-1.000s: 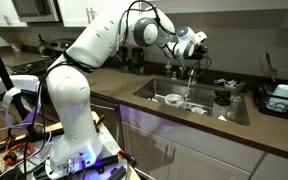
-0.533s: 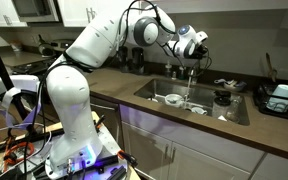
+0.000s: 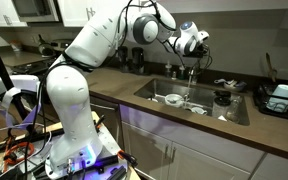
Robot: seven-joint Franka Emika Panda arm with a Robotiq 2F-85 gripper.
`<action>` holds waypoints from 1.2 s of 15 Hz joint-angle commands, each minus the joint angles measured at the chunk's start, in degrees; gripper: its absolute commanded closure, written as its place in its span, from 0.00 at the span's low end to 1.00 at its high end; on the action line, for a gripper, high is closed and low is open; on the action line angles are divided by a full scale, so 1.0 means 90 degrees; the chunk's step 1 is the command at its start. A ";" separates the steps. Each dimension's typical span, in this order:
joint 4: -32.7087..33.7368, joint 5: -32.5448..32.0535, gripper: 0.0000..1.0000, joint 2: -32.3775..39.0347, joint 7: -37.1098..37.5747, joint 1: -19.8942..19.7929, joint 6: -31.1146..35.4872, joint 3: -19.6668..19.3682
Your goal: Turn off the faucet of the sink.
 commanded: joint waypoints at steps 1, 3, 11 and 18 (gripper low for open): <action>-0.0192 0.0145 0.97 -0.0171 -0.0398 -0.0096 -0.0403 0.0052; -0.0205 0.0184 0.97 -0.0195 -0.0490 -0.0145 -0.0512 0.0143; -0.0144 0.0316 0.97 -0.0186 -0.0720 -0.0199 -0.0663 0.0246; -0.0519 0.0118 0.97 -0.0190 -0.0452 0.0121 0.0009 -0.0145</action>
